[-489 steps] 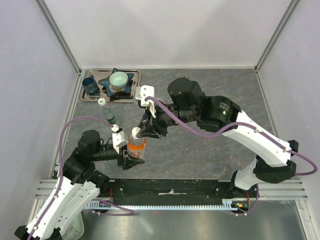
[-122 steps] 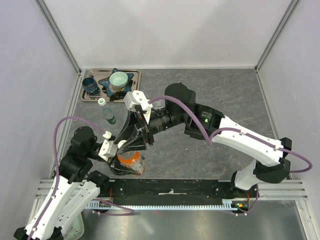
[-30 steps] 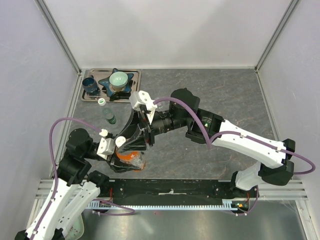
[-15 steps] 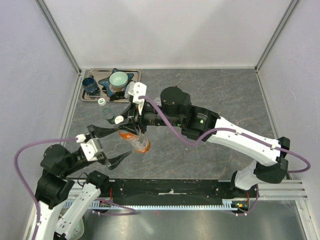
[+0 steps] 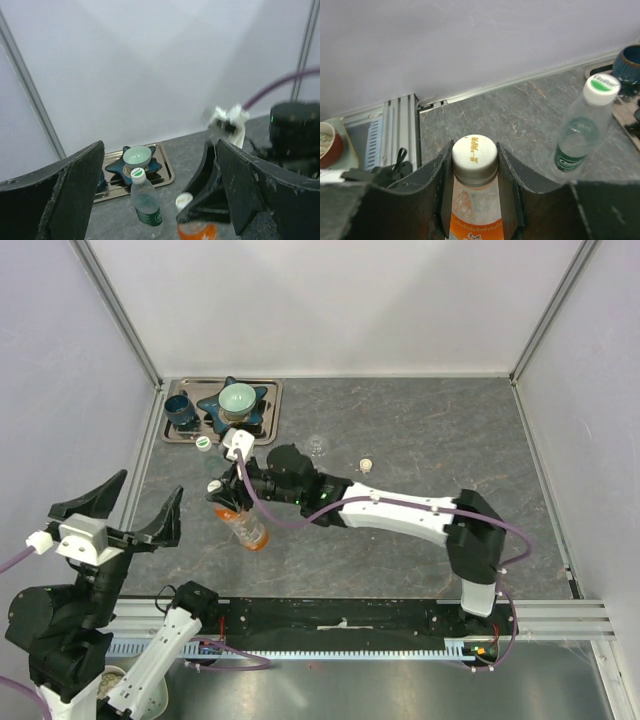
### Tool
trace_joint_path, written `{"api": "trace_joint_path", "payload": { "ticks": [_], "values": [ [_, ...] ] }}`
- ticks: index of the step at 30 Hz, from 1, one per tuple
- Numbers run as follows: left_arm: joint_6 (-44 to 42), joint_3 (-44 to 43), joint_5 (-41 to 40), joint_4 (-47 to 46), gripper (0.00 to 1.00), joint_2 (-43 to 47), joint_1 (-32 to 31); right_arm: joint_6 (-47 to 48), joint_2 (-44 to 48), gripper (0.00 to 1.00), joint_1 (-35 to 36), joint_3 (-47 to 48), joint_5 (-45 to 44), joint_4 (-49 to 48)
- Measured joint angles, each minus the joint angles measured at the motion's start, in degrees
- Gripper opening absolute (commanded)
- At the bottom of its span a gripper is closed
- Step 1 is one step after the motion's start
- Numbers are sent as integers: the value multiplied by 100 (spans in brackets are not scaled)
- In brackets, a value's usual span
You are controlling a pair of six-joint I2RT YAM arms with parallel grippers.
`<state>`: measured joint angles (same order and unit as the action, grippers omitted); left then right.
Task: Screw on the bottle caps
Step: Place the plastic bottle at the center of the board.
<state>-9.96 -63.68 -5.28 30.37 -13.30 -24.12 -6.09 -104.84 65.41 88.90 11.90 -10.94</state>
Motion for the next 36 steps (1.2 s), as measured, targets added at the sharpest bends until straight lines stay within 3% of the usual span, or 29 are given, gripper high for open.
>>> {"api": "trace_joint_path", "payload": {
  "ticks": [5,16,26,31,32,33,36],
  "values": [
    [227,-146,-264,-98,99,-114,-9,-210,-651,0,92,-704,-251,-1650],
    [452,-149,-229,-28,99,-181,-9,-9,-1438,0,337,-938,-914,-4315],
    [529,-131,-166,-20,99,-205,-9,225,-1722,0,350,-988,-914,-4406],
    [555,-129,-160,-4,99,-205,-9,365,-1722,12,350,-968,-844,-4328],
    [564,-129,-157,-4,100,-208,-9,389,-1722,17,350,-946,-813,-4284],
    [566,-129,-157,-4,99,-208,-9,400,-1722,31,350,-925,-787,-4240],
    [586,-129,-155,-4,99,-208,-9,415,-1722,42,350,-863,-737,-4122]
  ]
}}
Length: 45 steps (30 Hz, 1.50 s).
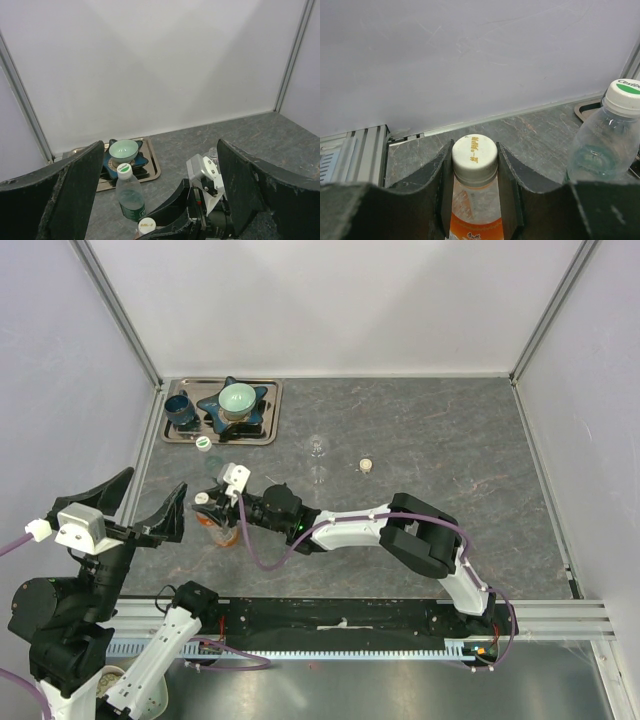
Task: Screw on the bottle caps
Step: Place the plastic bottle at the center of the board.
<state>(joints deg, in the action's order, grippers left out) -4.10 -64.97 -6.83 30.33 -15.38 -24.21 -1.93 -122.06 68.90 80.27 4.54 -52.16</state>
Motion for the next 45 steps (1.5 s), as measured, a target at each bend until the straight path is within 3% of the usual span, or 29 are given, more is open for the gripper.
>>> {"api": "trace_joint_path", "payload": {
  "ticks": [8,19,27,31,40,45],
  "values": [
    [28,0,90,0,99,-2,0,-33,-35,61,0,195,70,466],
    [44,0,136,0,99,-7,0,-90,-81,73,-66,634,407,1191],
    [46,0,140,0,99,-24,0,-85,-79,96,-103,835,586,1504],
    [42,-4,140,0,99,-114,0,-24,94,98,-120,837,623,1812],
    [33,-13,264,-11,99,-404,0,157,2177,98,-153,439,597,2577],
    [-116,-83,809,-74,100,-748,0,243,3735,98,-236,103,17,3287]
  ]
}}
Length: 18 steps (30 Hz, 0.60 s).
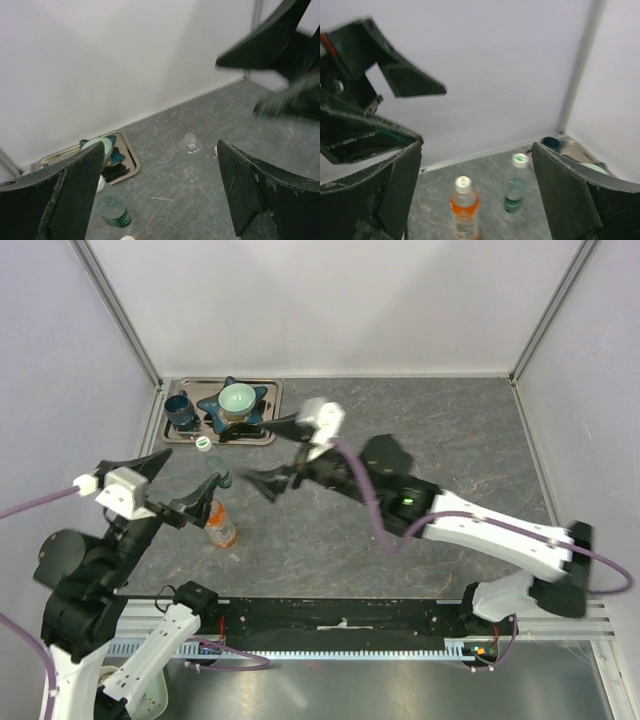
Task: Screw on the bottle caps
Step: Place the plastic bottle at the center of the board, then adjust the bottle cap at the center of the board.
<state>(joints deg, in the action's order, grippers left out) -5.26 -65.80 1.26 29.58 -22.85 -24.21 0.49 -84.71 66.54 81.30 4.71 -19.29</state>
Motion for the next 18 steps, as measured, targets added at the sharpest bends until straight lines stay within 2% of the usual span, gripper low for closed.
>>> {"api": "trace_joint_path", "payload": {
  "ticks": [5,6,8,10,14,18],
  "values": [
    [-302,-107,1244,66,100,-1058,-4,-293,1836,98,-702,-885,-1029,575],
    [-387,-155,1493,76,99,-1449,-9,-382,2061,97,-835,-962,-1307,686],
    [-588,-297,1836,76,99,-2315,-120,-564,2520,88,-1080,-1123,-2006,1008],
    [-861,-402,1878,63,100,-3204,-450,-726,2944,81,-1176,-1349,-2802,1314],
    [-1478,-442,1705,26,99,-4583,-1204,-1054,3477,81,-1270,-1821,-4389,1888],
    [-1928,-1117,1250,118,99,-5884,-1735,-1405,3884,77,-1355,-2312,-5510,2345]
  ]
}}
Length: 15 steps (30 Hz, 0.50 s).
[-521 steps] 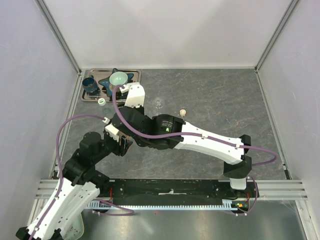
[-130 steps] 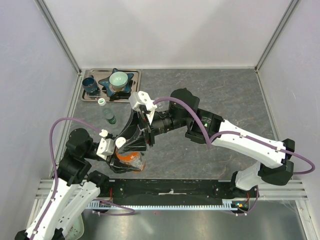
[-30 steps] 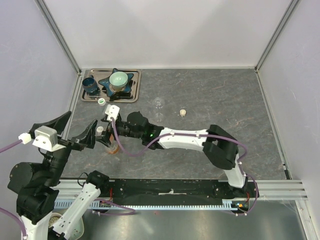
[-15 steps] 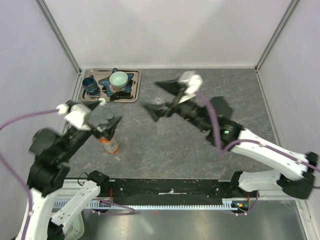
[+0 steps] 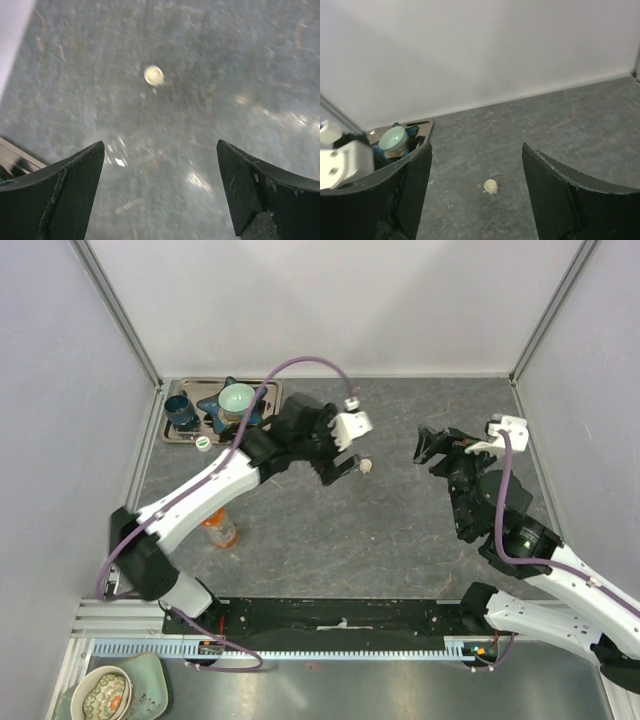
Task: Screw on the bottle caps
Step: Adjust the bottle cap at the center of the board.
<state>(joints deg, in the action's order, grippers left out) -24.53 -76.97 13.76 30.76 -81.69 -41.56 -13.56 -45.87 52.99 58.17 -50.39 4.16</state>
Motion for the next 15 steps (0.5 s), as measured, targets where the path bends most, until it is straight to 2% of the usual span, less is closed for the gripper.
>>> {"api": "trace_joint_path", "payload": {
  "ticks": [2,5,6,9,13,15],
  "values": [
    [-238,-767,-361,-13,95,-872,-212,-142,243,73,0,-208,-352,138],
    [-483,-1976,-793,-52,78,-2144,-402,-337,726,67,0,-455,-706,262],
    [-544,-2433,-885,-44,67,-2594,-437,-380,861,67,2,-494,-782,286],
    [-658,-3447,-1073,-24,49,-3705,-470,-544,1204,66,-2,-522,-953,382],
    [-664,-4601,-1207,214,42,-4929,-389,-638,1399,67,-2,-522,-1016,568],
    [-649,-4883,-1233,297,36,-5340,-326,-638,1458,67,-2,-525,-1014,673]
  ]
}}
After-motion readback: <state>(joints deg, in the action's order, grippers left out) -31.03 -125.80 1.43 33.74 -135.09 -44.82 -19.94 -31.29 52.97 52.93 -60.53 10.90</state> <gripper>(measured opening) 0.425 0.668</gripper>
